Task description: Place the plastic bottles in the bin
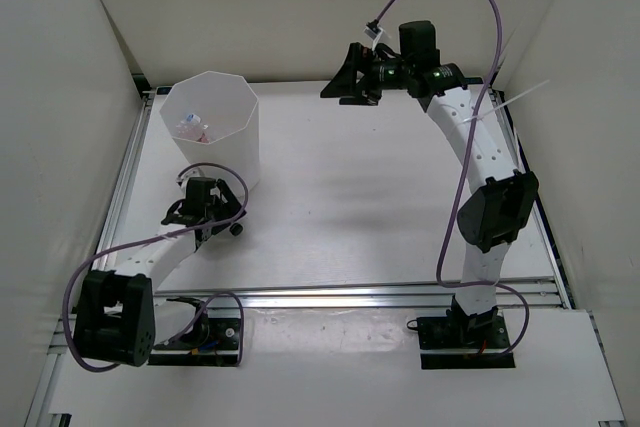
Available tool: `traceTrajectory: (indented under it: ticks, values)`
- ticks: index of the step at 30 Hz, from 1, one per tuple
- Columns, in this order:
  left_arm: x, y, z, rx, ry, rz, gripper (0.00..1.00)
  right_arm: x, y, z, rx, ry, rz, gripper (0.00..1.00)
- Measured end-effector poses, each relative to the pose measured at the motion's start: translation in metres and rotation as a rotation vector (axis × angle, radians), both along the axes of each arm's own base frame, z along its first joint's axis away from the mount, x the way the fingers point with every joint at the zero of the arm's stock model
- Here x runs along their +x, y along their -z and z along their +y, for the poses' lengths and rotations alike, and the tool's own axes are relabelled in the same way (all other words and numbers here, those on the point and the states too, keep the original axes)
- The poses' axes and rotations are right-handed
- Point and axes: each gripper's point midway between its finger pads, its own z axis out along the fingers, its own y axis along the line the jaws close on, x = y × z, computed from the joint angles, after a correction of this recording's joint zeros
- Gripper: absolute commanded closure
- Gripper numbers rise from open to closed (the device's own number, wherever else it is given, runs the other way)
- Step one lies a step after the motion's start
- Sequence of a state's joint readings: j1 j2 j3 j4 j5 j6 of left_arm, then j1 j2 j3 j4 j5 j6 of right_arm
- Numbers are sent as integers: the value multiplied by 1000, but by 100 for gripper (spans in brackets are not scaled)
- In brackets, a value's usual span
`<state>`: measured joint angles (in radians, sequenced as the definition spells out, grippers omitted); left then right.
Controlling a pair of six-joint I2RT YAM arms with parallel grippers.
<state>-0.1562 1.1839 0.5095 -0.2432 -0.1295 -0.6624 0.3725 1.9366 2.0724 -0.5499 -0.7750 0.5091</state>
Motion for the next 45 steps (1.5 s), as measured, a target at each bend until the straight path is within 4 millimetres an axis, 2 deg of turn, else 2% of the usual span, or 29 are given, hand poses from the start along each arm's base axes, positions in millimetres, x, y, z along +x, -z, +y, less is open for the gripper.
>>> traceTrajectory:
  ticks: [2, 3, 4, 6, 13, 16, 20, 23, 24, 26, 28, 30, 31, 34, 35, 36, 37, 38, 39, 42, 44, 45]
  values:
    - [6, -4, -2, -9, 4, -18, 15, 1, 2, -1, -1, 2, 10, 0]
    - [9, -5, -3, -12, 7, -26, 40, 0, 3, -2, -1, 3, 15, 0]
    - [11, -6, -4, -21, 5, -33, 48, 1, 3, -2, 0, 3, 16, 0]
    - [12, -8, -5, -22, 11, -41, 57, 0, 3, -2, 2, 0, 18, 0]
    - [5, -25, -8, -55, 28, -103, 58, -2, 4, -1, 5, -7, 26, 0]
    - [-1, -45, -11, -85, 33, -161, 62, -2, 7, -1, 4, -9, 37, 0]
    - [-10, -86, -14, -138, 29, -267, 64, -3, 7, -1, 5, -9, 41, 0]
    - [-13, -143, -15, -170, 28, -390, 67, -3, 7, -1, 7, -12, 40, 0]
    - [-12, -170, -15, -177, 35, -445, 67, -3, 7, -1, 8, -13, 40, 0]
    - [-11, -228, -16, -182, 56, -560, 67, -4, 6, -1, 10, -16, 40, 0]
    - [-9, -294, -17, -176, 82, -677, 67, -4, 6, -1, 12, -19, 40, 0]
    - [-3, -354, -15, -159, 95, -785, 67, -4, 5, 0, 14, -21, 42, 0]
    - [3, -390, -14, -140, 97, -847, 67, -5, 5, 0, 15, -21, 44, 0]
    - [34, -445, -15, -99, 108, -926, 69, -5, 5, 0, 17, -21, 48, 0]
    - [48, -455, -17, -88, 117, -938, 65, -5, 5, 0, 18, -19, 51, 0]
    - [65, -458, -20, -76, 124, -934, 58, -5, 5, 0, 19, -19, 53, 0]
    - [81, -453, -22, -66, 133, -912, 46, -5, 5, 0, 19, -18, 55, 0]
    - [98, -441, -25, -56, 139, -879, 29, -5, 5, 0, 19, -17, 55, 0]
    - [113, -422, -25, -41, 134, -827, 0, -5, 5, 0, 20, -16, 57, 0]
    - [139, -359, -19, -12, 105, -662, 0, -2, 4, -3, 21, -7, 61, 0]
    - [139, -330, -6, 15, 64, -584, 0, 1, 6, -8, 21, 8, 66, 0]
    - [135, -323, 1, 29, 43, -563, 0, 2, 8, -13, 19, 20, 73, 0]
